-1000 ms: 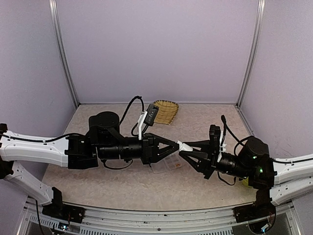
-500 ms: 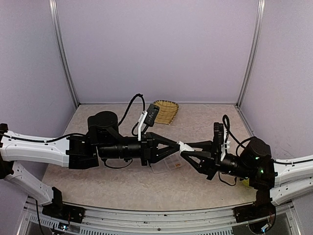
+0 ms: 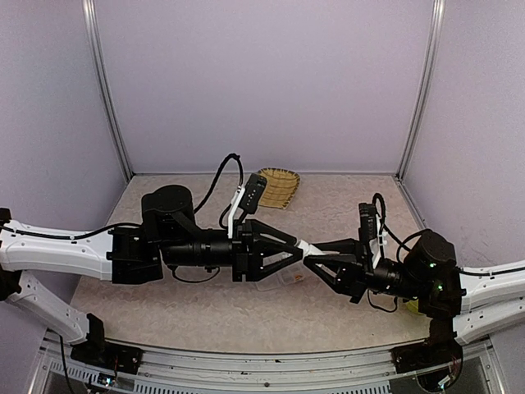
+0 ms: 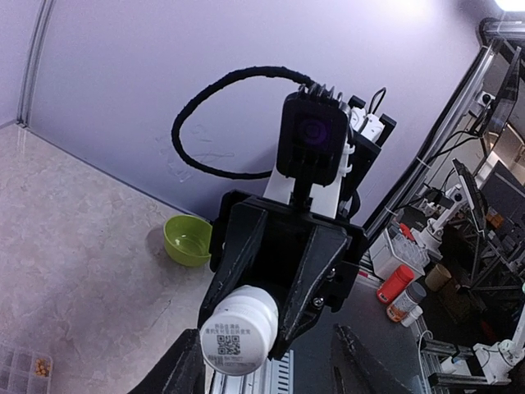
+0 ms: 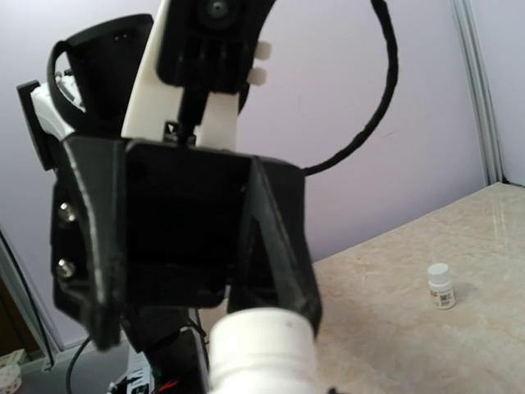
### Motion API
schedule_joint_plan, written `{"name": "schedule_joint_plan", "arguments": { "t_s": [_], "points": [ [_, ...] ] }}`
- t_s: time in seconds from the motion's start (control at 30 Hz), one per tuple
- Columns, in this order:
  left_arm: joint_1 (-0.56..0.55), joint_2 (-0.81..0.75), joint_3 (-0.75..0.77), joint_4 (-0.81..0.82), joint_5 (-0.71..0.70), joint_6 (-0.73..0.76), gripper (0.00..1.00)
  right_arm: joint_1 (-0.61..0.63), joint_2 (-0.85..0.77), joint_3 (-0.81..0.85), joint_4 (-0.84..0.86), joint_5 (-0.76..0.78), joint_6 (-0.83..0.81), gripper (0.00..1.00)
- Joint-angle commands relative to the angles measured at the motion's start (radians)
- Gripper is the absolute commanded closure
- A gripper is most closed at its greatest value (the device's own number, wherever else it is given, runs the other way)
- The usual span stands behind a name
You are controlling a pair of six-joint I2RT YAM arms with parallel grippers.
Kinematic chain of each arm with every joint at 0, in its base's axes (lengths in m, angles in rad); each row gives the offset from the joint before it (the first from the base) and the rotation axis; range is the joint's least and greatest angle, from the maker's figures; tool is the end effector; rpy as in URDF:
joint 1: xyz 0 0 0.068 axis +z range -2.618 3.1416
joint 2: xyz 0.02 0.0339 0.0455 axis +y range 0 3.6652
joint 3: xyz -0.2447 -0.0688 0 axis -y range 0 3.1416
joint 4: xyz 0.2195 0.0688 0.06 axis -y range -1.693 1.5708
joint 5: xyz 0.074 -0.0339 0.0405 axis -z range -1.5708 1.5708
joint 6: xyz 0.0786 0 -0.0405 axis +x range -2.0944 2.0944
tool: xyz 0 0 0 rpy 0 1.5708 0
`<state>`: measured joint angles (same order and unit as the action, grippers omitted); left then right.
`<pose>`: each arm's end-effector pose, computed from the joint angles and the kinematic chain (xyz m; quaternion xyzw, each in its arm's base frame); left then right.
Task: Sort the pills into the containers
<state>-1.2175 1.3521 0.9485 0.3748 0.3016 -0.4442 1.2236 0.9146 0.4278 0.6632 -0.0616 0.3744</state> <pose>0.0962 -0.3283 0.3171 0.3643 0.6173 -0.5814 0.3849 0.0781 0.2300 0.2845 -0.2859 0.5751 0.5630 0.5203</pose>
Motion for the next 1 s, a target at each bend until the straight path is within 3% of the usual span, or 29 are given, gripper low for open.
{"name": "schedule_joint_plan", "arguments": {
  "t_s": [0.0,0.13,0.37,0.63,0.83,0.97],
  "points": [
    [-0.005,-0.013,-0.001,0.039,0.046,0.001,0.48,-0.007,-0.003,-0.016,-0.003,0.006,0.012,0.90],
    [-0.007,0.000,0.006,0.031,0.046,0.001,0.44,-0.007,-0.002,-0.015,0.002,-0.006,0.011,0.90],
    [-0.009,0.018,0.017,0.027,0.050,-0.001,0.46,-0.007,0.012,-0.008,0.012,-0.020,0.012,0.90],
    [-0.010,0.021,0.020,0.030,0.055,0.000,0.66,-0.007,0.021,-0.002,0.016,-0.027,0.005,0.90],
    [-0.010,0.029,0.029,0.032,0.073,-0.002,0.70,-0.007,0.034,0.008,0.016,-0.030,-0.001,0.90],
    [-0.010,0.039,0.040,0.030,0.083,-0.003,0.83,-0.007,0.048,0.016,0.019,-0.037,-0.006,0.88]
  ]
}}
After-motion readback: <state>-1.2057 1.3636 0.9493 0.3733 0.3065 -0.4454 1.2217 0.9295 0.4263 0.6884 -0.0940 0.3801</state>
